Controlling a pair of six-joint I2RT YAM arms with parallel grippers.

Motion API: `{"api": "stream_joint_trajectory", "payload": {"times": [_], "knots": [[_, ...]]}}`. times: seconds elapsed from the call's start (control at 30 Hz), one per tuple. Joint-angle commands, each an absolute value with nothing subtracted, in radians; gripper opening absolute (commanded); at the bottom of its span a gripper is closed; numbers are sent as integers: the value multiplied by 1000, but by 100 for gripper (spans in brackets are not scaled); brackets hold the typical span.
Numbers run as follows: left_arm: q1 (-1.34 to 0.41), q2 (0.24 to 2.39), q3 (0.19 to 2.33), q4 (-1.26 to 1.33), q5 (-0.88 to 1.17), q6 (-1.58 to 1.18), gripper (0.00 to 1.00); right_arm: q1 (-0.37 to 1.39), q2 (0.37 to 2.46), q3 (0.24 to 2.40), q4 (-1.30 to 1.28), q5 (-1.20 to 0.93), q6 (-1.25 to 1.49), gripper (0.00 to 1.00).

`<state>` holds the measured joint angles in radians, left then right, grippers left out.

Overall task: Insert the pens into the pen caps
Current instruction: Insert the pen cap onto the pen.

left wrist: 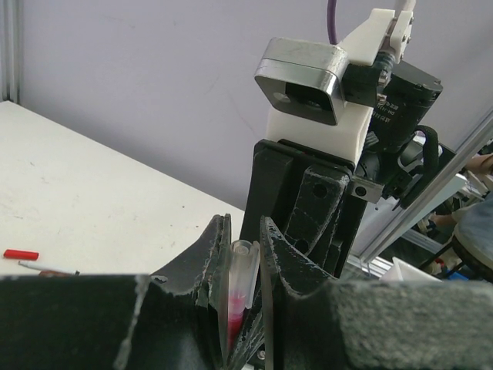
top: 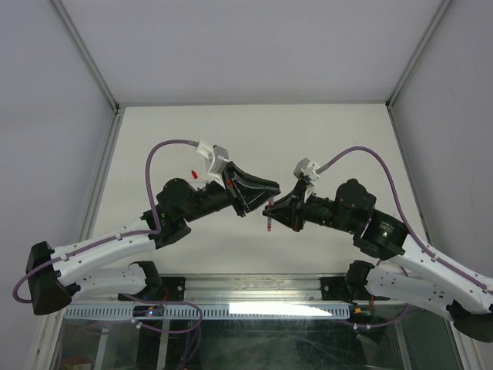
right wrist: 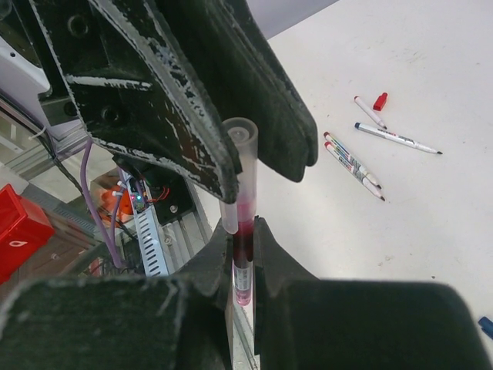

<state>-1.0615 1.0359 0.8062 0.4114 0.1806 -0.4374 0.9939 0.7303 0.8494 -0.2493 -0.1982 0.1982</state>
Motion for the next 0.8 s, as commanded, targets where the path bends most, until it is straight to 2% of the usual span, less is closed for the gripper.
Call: {"api": "stream_joint_trajectory", "payload": {"times": [0.0,0.27,0.63,0.77], "knots": [[-1170,1099,696,35,408,-480,0,958,669,1023,275,7,168,0],[-1170,1066,699,12,360,-465,0,959,689,1028,242,-35,175,0],[-1168,991,833,-27,152,-397,0,959,766,1006,115,-149,269,0],[-1169,964,849,-9,127,-391,9,959,766,974,116,-193,308,0]]}}
